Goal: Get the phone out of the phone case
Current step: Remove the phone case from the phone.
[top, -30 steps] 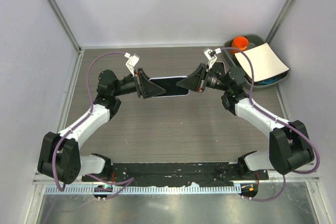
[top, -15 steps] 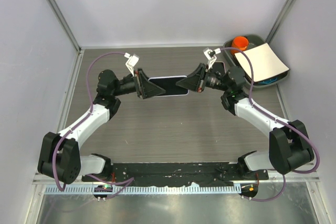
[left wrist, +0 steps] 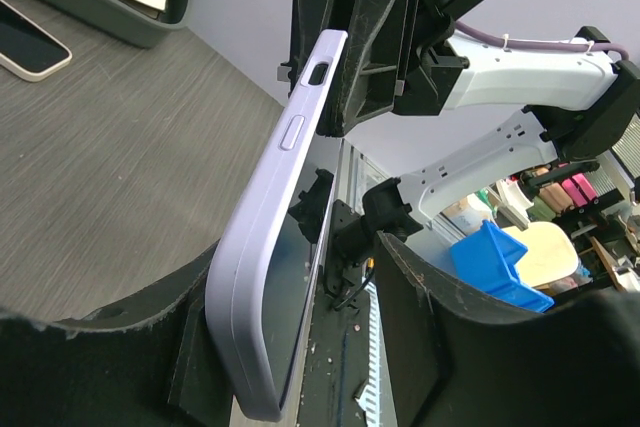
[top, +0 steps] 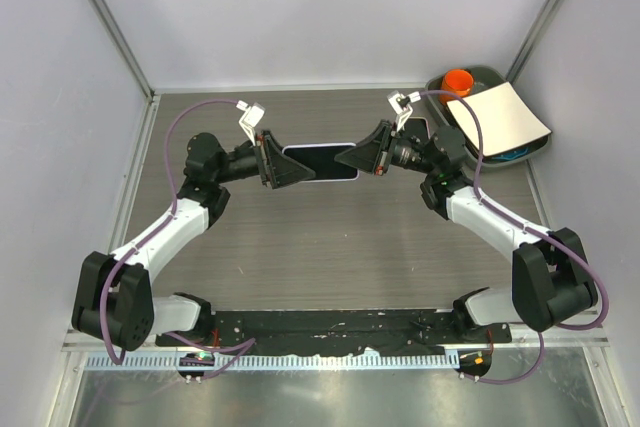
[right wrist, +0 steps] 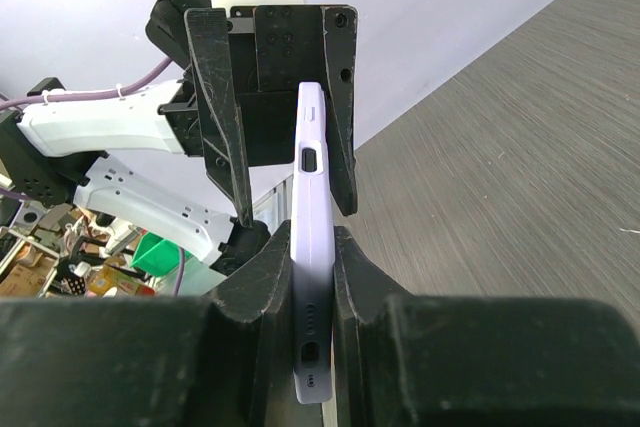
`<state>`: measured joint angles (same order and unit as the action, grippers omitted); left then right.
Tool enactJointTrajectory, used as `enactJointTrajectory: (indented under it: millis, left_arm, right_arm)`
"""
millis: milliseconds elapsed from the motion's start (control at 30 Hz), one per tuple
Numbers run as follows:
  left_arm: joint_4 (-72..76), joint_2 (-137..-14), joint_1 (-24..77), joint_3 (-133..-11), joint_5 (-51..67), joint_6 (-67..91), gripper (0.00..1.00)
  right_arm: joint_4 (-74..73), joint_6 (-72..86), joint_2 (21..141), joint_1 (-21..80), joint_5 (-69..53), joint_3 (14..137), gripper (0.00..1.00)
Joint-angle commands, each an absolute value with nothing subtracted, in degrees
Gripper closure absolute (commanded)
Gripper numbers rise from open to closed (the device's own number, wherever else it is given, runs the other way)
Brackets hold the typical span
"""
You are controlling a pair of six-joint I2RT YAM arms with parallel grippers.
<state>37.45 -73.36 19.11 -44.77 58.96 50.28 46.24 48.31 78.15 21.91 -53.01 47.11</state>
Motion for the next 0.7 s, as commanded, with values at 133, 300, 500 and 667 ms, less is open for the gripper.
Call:
enactJointTrajectory:
  millis: [133, 300, 500, 667]
  left_arm:
    - [39.3, -72.7, 19.2, -45.4, 59.0, 49.0, 0.47]
    - [39.3, -72.6, 19.1, -45.4, 59.0, 49.0, 0.54]
    - [39.3, -72.7, 19.2, -45.3, 59.3, 49.0, 0.62]
    - [39.5, -72.7, 19.2, -45.4, 59.2, 49.0, 0.95]
  right_arm:
    - [52.4, 49.0, 77.4, 21.9, -49.9, 49.4, 0.99]
    - [52.5, 49.1, 77.6, 21.8, -49.6, 49.3, 0.99]
    - [52.6, 48.8, 77.4, 21.8, -48.4, 48.8, 0.99]
    - [52.4, 48.6, 77.8, 21.9, -48.4, 48.8, 0.99]
